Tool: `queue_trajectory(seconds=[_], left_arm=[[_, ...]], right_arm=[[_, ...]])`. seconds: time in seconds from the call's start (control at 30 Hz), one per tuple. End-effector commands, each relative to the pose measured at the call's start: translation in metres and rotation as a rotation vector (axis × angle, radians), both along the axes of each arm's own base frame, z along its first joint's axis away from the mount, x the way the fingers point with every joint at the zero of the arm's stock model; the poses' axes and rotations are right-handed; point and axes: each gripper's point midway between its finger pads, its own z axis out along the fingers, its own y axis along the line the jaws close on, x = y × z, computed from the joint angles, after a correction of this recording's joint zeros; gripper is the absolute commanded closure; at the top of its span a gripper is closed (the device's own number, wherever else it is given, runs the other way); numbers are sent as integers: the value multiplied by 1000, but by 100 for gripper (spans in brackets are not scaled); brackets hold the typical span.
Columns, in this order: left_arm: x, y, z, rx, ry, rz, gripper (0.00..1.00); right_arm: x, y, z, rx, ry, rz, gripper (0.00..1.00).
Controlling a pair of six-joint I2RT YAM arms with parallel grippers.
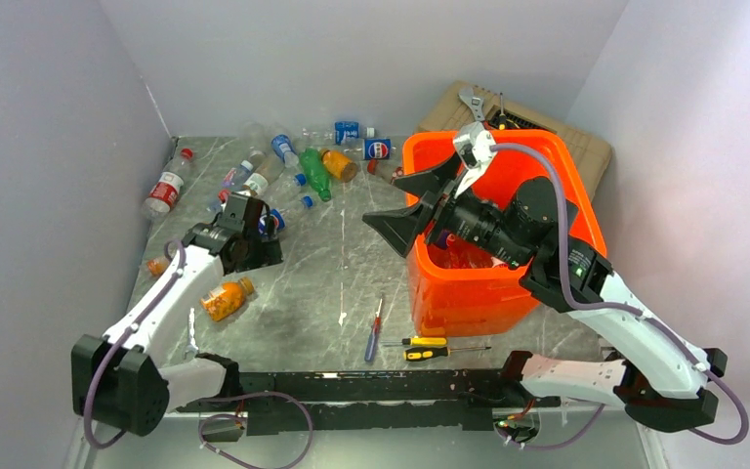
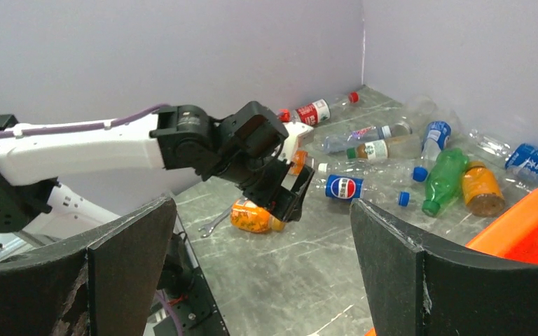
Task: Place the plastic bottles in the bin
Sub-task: Pick up the plastic bottle at the center of the board.
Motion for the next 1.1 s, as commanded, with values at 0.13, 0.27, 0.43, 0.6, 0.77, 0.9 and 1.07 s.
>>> queue_trajectory(seconds=[0.13, 0.27, 0.43, 0.6, 0.77, 0.9, 1.07], left_arm=[[17, -6, 14, -30, -41, 8, 0], [19, -8, 4, -42, -29, 10, 1], [1, 9, 7, 240, 67, -75, 10], [-1, 1, 4, 351, 224, -214, 5], [35, -10, 12, 444, 187, -312, 1], [95, -43, 30, 454, -25, -518, 1], [133, -55, 16, 521, -20, -679, 0]], right_arm=[[-9, -14, -5, 54, 3, -8, 0], [-13, -17, -16, 58, 20, -1, 0], [-17, -20, -25, 33, 31, 7, 0], [-21, -21, -24, 53, 19, 27, 0], [-25, -22, -27, 43, 25, 41, 0], [-28, -28, -29, 43, 24, 33, 0], [-30, -32, -36, 31, 41, 32, 0]])
